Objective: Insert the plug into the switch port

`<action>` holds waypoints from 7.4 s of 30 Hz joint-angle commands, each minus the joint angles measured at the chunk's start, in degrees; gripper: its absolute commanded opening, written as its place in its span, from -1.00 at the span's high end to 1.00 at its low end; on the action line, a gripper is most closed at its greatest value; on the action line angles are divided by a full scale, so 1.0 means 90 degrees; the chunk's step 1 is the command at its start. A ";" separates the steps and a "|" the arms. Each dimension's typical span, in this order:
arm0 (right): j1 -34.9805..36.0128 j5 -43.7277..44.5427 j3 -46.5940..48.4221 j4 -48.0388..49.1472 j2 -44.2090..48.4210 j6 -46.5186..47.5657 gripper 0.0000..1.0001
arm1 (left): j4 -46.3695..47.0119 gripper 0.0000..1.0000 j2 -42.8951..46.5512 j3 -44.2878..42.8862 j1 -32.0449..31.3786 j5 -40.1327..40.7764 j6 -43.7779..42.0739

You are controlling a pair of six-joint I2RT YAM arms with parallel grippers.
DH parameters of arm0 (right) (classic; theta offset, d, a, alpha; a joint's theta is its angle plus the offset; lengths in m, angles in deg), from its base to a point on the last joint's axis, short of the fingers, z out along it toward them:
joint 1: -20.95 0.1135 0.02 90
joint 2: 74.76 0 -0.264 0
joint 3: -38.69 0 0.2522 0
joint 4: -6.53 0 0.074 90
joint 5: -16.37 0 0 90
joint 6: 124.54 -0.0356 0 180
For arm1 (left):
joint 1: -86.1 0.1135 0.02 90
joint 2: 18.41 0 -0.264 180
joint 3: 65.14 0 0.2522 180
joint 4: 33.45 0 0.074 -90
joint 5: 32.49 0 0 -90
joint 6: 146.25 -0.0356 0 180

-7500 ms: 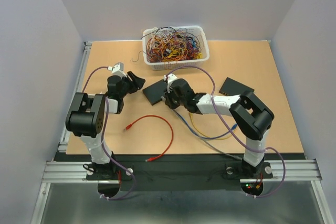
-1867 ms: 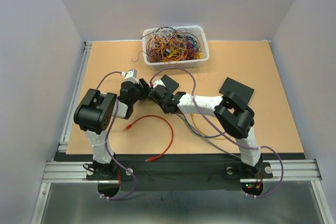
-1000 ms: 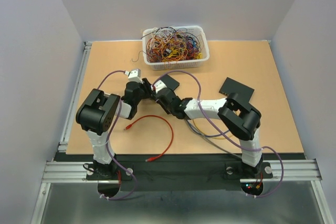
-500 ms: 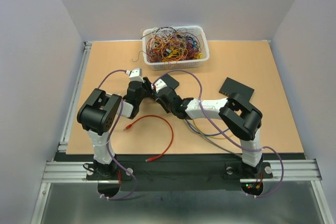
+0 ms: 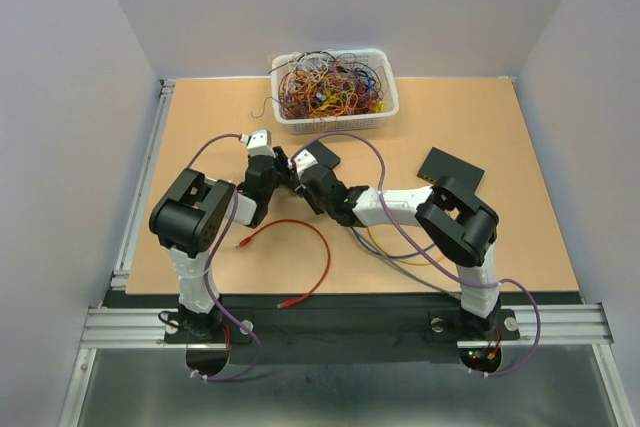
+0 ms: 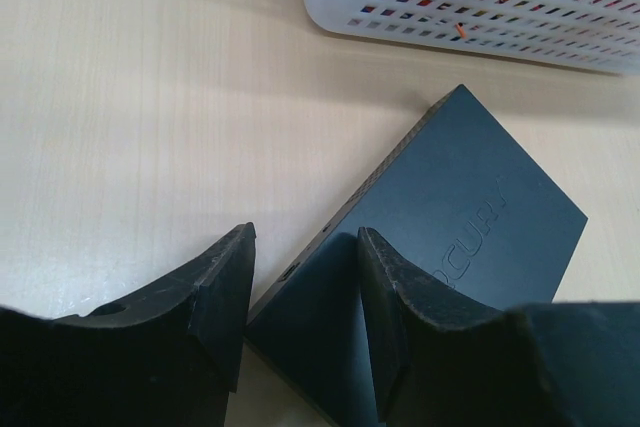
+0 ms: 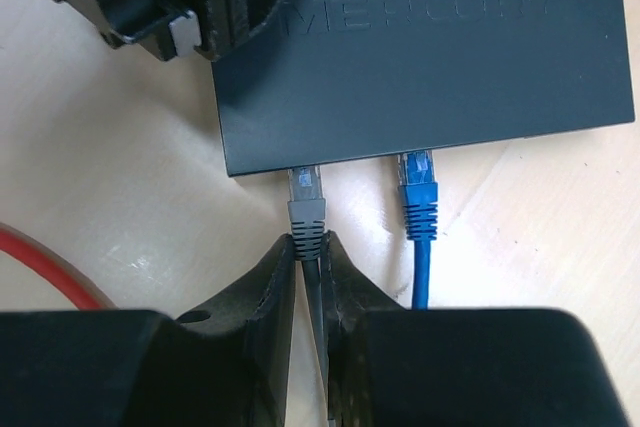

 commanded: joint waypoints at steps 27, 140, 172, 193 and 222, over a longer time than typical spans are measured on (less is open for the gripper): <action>0.0223 -0.1297 -0.1369 0.4166 0.1718 -0.0779 -0.13 | -0.2833 -0.33 0.0812 0.0386 -0.0669 -0.0339 0.0809; 0.1366 -0.1844 0.0048 0.2378 -0.1046 0.0325 0.70 | -0.5333 -0.62 0.7941 0.2348 0.1059 0.2142 0.1639; -0.0031 -0.3143 -0.3195 0.2397 0.4980 -0.1013 0.99 | -0.0599 -0.27 0.7171 0.2416 -0.0435 -0.3472 0.0681; -0.0041 -0.3748 -0.3459 0.2866 0.5654 -0.1628 0.99 | 0.0974 -0.02 0.7267 0.2797 -0.0660 -0.4645 0.0906; -0.0041 -0.4296 -0.3283 0.3257 0.5430 -0.2009 0.99 | 0.2128 0.42 0.7248 0.3031 -0.0718 -0.5211 0.1385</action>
